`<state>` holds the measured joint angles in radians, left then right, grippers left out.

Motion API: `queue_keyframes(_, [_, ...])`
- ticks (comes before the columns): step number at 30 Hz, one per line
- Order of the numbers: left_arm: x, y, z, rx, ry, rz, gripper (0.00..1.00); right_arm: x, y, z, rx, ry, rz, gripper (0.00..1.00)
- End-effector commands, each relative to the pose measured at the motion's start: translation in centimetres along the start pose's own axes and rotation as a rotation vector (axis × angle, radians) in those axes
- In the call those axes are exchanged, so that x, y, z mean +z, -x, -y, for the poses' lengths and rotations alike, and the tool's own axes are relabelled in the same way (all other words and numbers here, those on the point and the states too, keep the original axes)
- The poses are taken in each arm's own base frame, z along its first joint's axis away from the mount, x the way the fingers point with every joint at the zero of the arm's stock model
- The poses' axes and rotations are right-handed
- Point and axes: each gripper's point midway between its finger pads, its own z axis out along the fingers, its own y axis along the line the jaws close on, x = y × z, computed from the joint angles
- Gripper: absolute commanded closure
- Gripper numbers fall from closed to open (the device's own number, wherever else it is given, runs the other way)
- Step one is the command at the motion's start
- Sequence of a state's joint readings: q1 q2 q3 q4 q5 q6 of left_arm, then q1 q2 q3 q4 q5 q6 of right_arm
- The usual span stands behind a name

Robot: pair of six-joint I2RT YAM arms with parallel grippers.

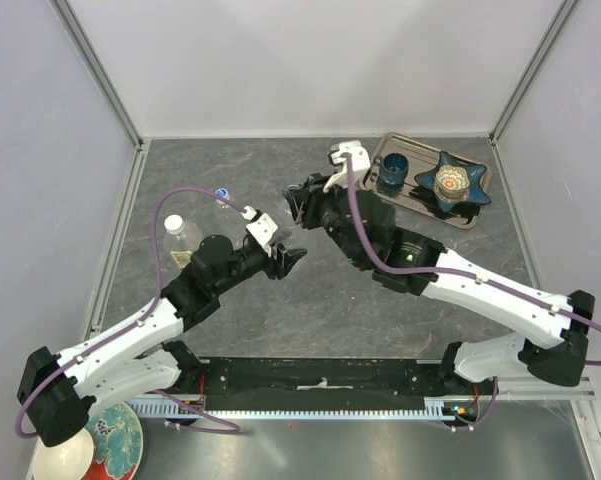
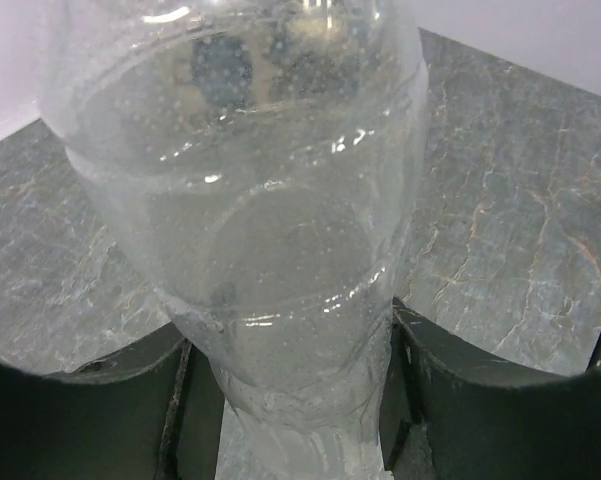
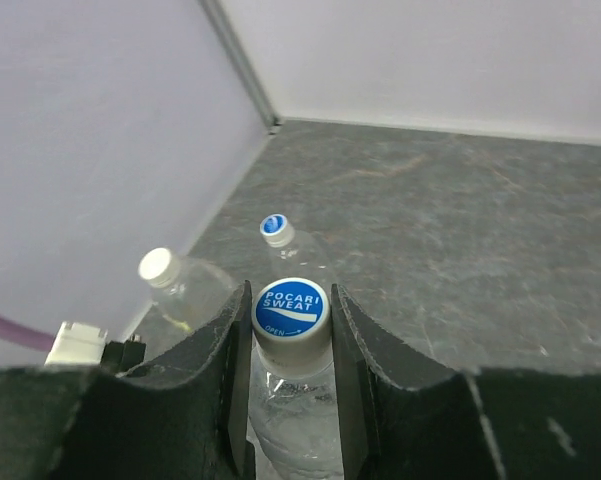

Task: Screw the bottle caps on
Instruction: Screw the bottle cap onto the plastic bottle.

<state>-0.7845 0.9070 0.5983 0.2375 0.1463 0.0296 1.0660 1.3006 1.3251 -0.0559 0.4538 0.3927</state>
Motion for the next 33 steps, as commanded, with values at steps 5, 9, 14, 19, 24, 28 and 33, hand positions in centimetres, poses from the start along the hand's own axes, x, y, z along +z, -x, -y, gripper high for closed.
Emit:
queue_keyframes(5, [-0.9, 9.6, 0.7, 0.181, -0.021, 0.33, 0.98, 0.1, -5.5, 4.9, -0.262, -0.452, -0.123, 1.0])
queue_keyframes(9, [-1.0, 8.9, 0.8, 0.161, -0.031, 0.317, 0.98, 0.2, -1.3, 2.9, -0.266, -0.391, -0.066, 0.62])
queue_keyframes(14, [-1.3, 8.8, 1.0, 0.141, -0.038, 0.315, 0.98, -2.3, 7.0, 0.7, -0.187, -0.198, 0.1, 0.02])
queue_keyframes(19, [-1.4, 8.4, 1.3, 0.132, -0.052, 0.303, 0.98, -5.1, 11.0, -2.6, -0.165, 0.169, 0.121, 0.02])
queue_keyframes(24, [-1.5, 7.9, 1.7, 0.112, -0.079, 0.293, 0.98, -8.4, 12.1, -5.3, -0.229, 0.568, 0.068, 0.02])
queue_keyframes(28, [-1.8, 8.4, 3.6, 0.073, -0.184, 0.305, 0.98, -12.1, 9.6, -7.4, -0.318, 0.904, -0.053, 0.02])
queue_keyframes(33, [-3.3, 9.4, 7.4, 0.041, -0.408, 0.318, 0.98, -13.4, 9.1, -6.7, -0.294, 1.12, -0.119, 0.05])
